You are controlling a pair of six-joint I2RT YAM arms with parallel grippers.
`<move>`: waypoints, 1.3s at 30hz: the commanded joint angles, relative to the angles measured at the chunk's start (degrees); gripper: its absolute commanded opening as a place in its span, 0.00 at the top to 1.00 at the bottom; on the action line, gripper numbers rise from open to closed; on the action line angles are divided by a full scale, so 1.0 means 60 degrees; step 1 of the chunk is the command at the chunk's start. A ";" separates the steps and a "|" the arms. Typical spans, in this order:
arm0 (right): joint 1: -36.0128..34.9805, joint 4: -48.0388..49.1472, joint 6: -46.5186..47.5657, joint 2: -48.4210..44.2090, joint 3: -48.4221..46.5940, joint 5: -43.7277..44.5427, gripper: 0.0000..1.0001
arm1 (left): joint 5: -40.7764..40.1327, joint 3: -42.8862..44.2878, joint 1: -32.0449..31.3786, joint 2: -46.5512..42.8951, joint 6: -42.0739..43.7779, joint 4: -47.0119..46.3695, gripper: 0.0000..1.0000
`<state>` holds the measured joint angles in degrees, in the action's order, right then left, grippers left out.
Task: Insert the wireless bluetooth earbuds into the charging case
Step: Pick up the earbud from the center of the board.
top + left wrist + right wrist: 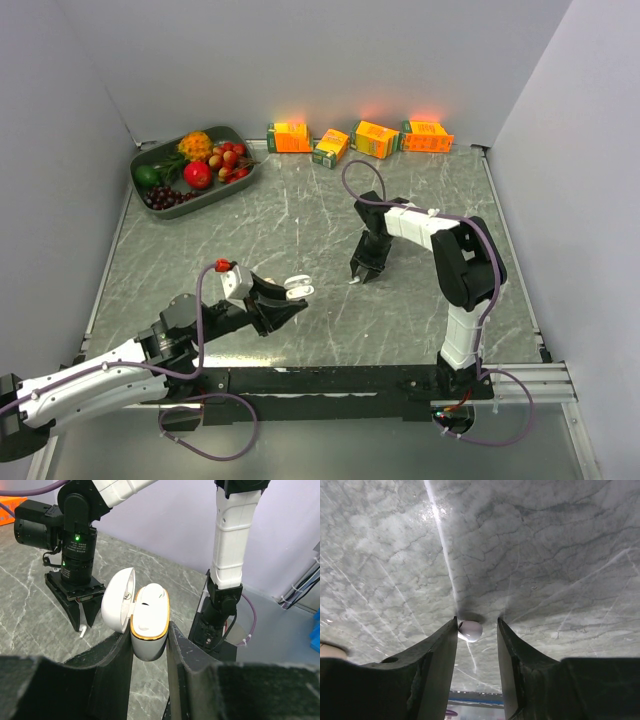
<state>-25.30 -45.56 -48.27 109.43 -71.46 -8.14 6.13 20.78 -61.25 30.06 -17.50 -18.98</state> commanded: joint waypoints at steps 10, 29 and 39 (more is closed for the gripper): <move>0.0101 -0.0170 0.0515 0.0263 0.0162 0.1093 0.69 | -0.0406 -0.0137 -0.0250 -0.0250 -0.0160 -0.0220 0.99; 0.0173 -0.0742 0.2258 0.0263 -0.1653 0.2529 0.80 | -0.0523 -0.0050 -0.0265 -0.0089 -0.0131 -0.0132 0.99; -0.0660 -0.0668 0.6120 0.1390 -0.3205 0.2718 0.80 | -0.0421 -0.0035 -0.0265 -0.0060 -0.0175 -0.0059 0.99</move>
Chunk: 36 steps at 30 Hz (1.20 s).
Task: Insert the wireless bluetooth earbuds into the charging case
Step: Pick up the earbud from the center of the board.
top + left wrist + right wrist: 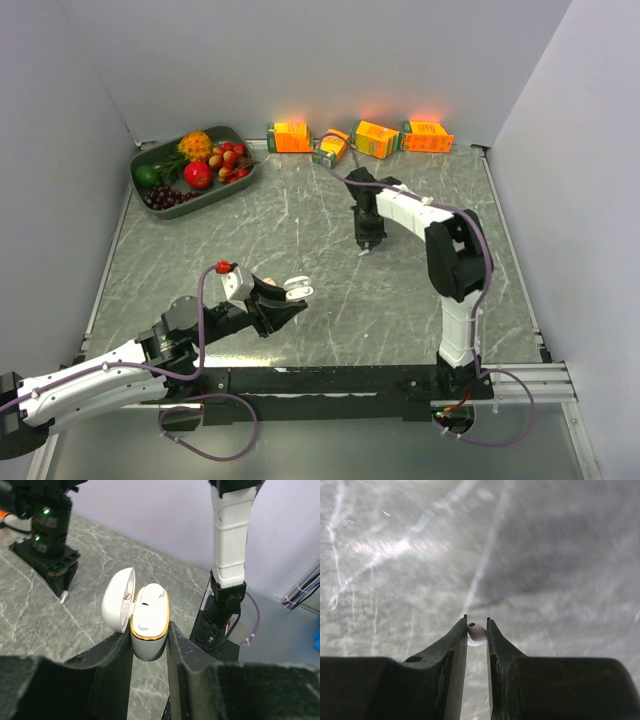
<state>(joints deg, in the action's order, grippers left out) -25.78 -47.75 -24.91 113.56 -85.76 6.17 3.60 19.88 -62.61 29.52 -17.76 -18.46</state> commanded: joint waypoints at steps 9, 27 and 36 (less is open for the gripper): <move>-0.1460 0.0823 0.3799 -0.0043 -0.0269 -0.0004 0.82 | 0.0001 0.0173 -0.0039 0.0134 -0.0131 -0.0044 0.99; -0.1885 0.0722 0.3800 0.0146 -0.0150 0.0597 0.73 | -0.0043 0.0202 -0.0053 0.0193 -0.0292 0.0103 0.99; -0.1637 0.0648 0.2878 -0.0249 -0.0429 0.0816 0.45 | -0.0145 0.0115 -0.0053 0.0090 -0.0365 0.0088 0.99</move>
<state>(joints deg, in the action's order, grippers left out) -36.67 -43.03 -4.58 116.79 -85.52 9.45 3.53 19.88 -62.61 30.57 -19.20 -16.21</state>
